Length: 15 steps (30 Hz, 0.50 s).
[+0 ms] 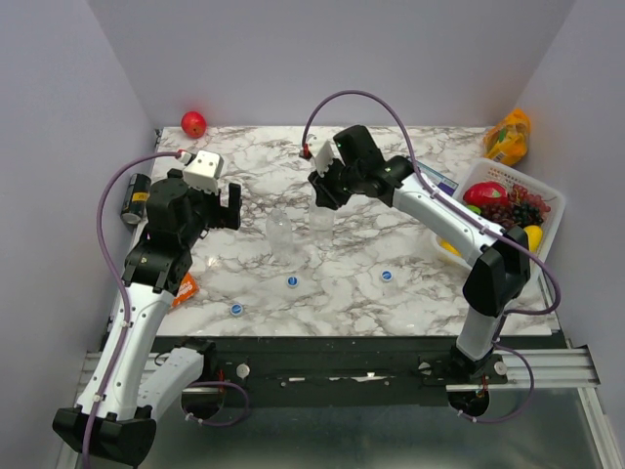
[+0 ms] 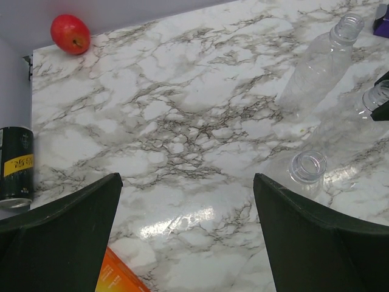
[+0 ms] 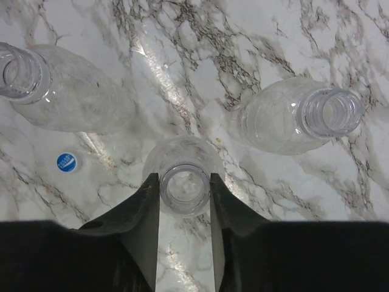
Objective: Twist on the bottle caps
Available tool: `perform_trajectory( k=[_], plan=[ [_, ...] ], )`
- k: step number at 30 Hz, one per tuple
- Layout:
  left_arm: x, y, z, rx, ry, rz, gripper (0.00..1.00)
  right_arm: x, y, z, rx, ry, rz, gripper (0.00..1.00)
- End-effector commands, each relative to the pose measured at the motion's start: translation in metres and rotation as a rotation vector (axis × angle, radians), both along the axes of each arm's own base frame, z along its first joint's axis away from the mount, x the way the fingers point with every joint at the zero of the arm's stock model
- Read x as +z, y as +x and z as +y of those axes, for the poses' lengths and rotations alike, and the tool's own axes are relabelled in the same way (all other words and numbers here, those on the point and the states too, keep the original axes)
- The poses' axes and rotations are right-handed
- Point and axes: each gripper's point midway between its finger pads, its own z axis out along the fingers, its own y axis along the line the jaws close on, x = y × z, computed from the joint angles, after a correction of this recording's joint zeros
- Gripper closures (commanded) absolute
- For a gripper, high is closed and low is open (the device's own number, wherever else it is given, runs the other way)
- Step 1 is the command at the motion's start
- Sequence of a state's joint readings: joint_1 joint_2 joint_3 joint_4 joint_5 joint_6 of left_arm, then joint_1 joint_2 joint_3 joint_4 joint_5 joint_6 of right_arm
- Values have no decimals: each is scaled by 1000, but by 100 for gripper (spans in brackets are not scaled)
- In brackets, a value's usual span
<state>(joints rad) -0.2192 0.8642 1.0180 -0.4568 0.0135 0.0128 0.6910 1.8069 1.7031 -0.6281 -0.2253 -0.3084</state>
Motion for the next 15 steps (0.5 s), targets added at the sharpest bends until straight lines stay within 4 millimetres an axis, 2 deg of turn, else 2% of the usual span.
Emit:
perform_trajectory(
  k=[1,2,4,6,7,9,10,11,12,13,14,15],
  plan=[
    [-1,-6,-22,-135,2,-10,1,3,-1,2,5,-5,-17,73],
    [0,-8,-28,-171,9,-14,1,9,-1,-1,1,-6,-31,87],
    [4,-18,-53,-320,-10,-20,1,25,-6,-9,5,-2,-62,99],
    [9,-29,-74,-456,-2,-38,1,34,-21,-18,45,-16,-59,99],
    [12,-39,-89,-548,-17,-49,1,51,-30,-25,54,-5,-78,99],
    [14,-50,-111,-663,-23,-73,1,60,-46,-39,67,-14,-53,99],
    [15,-54,-118,-704,-19,-91,1,81,-55,-45,76,19,-74,99],
    [15,-63,-134,-787,-25,-121,1,88,-67,-51,103,36,-41,99],
    [17,-68,-140,-824,-25,-148,1,97,-73,-55,114,47,-42,99],
    [16,-71,-147,-854,-27,-170,1,115,-77,-57,127,65,-73,99],
    [18,-73,-157,-881,-38,-220,1,123,-90,-64,148,70,-63,99],
    [20,-80,-168,-921,-52,-243,1,129,-95,-66,159,73,-65,99]
  ],
)
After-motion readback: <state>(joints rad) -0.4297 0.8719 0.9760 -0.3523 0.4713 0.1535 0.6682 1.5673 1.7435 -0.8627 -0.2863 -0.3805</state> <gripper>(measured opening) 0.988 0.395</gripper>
